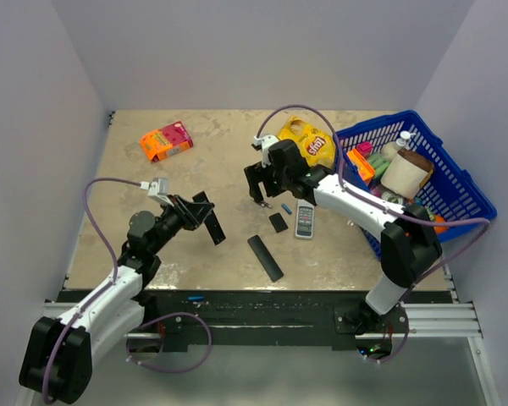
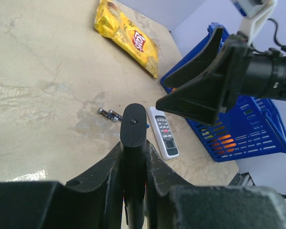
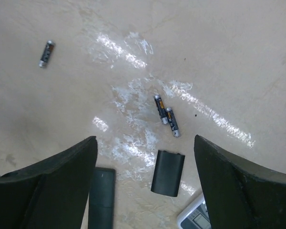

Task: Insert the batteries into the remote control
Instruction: Move the battery to the center of the board.

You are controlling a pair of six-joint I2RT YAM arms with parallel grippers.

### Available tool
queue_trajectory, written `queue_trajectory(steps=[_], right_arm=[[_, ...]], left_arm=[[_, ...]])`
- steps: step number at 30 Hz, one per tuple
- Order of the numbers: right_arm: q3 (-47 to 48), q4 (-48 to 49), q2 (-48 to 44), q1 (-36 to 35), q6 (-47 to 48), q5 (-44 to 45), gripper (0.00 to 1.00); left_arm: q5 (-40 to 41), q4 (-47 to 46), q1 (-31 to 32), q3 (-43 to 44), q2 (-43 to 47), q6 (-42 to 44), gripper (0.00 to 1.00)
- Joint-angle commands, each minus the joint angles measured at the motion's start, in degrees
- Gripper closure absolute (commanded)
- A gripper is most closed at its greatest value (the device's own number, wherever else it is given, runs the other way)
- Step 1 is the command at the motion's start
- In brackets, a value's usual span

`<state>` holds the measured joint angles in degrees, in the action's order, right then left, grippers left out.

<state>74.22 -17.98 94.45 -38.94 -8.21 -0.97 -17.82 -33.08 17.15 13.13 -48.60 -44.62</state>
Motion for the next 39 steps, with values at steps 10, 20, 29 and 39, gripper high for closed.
queue_trajectory(steps=[10,20,29,39], right_arm=[[9.8,-9.4,12.2,0.1,6.4,1.1,0.48],[11.6,-11.1,15.3,0.1,7.9,3.4,0.63],[20.3,-6.0,21.5,-5.7,-0.8,0.3,0.56],[21.4,-8.5,23.8,-5.8,0.1,10.5,0.6]], left_arm=[[4.4,4.1,-0.5,4.3,-1.4,4.3,1.0],[6.9,7.0,-0.6,2.5,1.3,6.2,1.0],[29.2,31.8,-0.4,11.1,6.2,8.0,1.0],[29.5,37.3,-0.4,13.8,7.6,9.7,1.0]])
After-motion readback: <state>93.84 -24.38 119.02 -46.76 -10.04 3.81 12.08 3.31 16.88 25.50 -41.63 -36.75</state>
